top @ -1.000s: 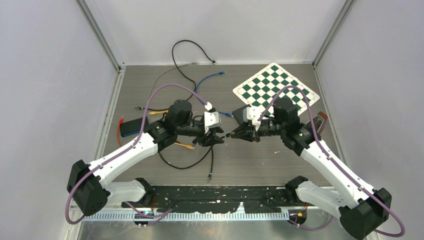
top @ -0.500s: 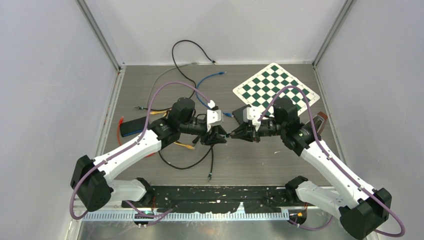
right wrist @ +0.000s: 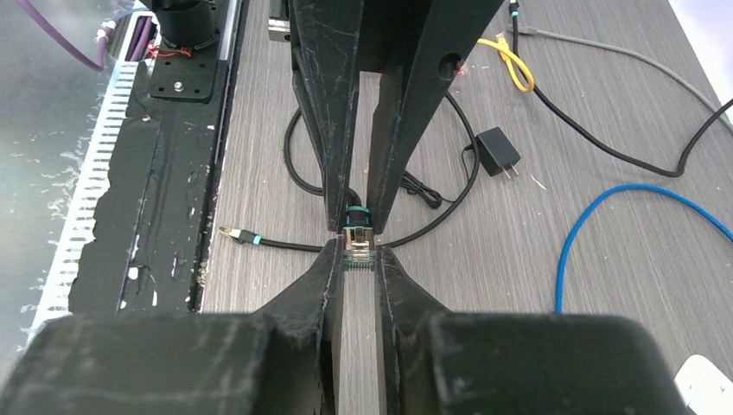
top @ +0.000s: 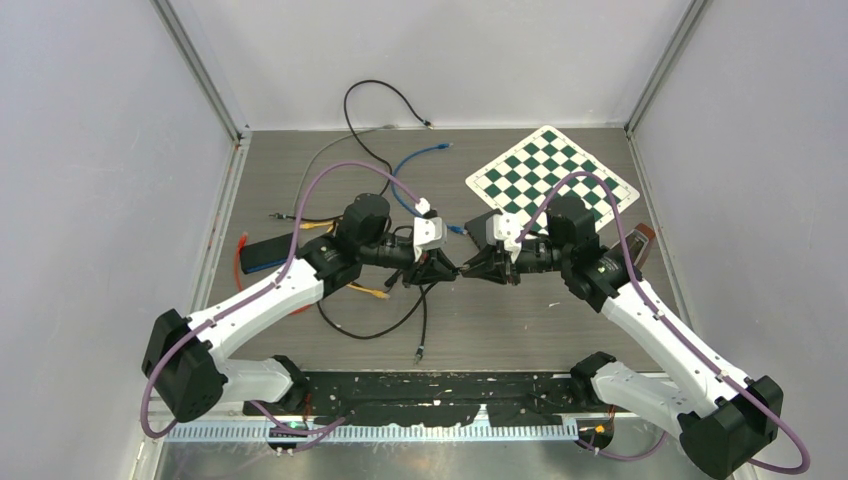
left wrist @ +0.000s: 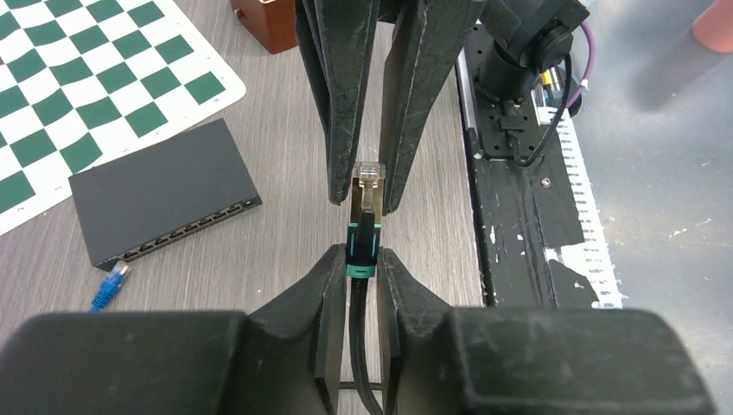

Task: Insert the plug into the switch port
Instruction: Pick up the connector from the center of the board.

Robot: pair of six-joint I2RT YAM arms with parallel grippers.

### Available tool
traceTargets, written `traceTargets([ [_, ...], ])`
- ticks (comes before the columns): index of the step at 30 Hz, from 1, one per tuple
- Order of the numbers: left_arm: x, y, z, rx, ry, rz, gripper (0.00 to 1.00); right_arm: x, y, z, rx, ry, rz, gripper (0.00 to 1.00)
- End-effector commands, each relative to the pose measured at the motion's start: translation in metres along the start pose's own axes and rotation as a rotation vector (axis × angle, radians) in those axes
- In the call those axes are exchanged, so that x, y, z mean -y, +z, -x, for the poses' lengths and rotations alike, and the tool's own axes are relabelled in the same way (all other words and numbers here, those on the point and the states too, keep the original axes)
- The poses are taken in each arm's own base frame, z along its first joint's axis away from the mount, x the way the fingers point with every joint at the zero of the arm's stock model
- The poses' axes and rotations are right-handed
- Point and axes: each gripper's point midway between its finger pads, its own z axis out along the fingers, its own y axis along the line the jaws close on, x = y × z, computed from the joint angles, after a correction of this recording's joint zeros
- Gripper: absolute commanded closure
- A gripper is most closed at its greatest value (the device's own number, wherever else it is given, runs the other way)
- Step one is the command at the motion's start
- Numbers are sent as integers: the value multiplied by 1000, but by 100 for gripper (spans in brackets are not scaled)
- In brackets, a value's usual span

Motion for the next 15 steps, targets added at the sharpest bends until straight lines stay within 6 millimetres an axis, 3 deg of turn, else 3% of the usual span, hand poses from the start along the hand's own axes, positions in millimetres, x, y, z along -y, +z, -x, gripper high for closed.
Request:
traceTargets([
  [1, -2, 2, 24, 60, 52, -10, 88, 8, -3, 16, 41, -65, -29, 95],
  [4, -10, 2, 21, 49, 44, 37, 100, 20, -3, 17, 37, -47, -91, 88],
  [9, -30, 0, 5, 23, -1, 168, 100, 61, -13, 35, 93, 105, -331, 42],
  [11, -40, -1, -5, 6, -24, 228, 100, 77, -20, 42, 130, 169, -416, 32],
  [15, -65, -5, -26, -46, -75, 379, 100, 115, -38, 28, 121, 316, -605, 28],
])
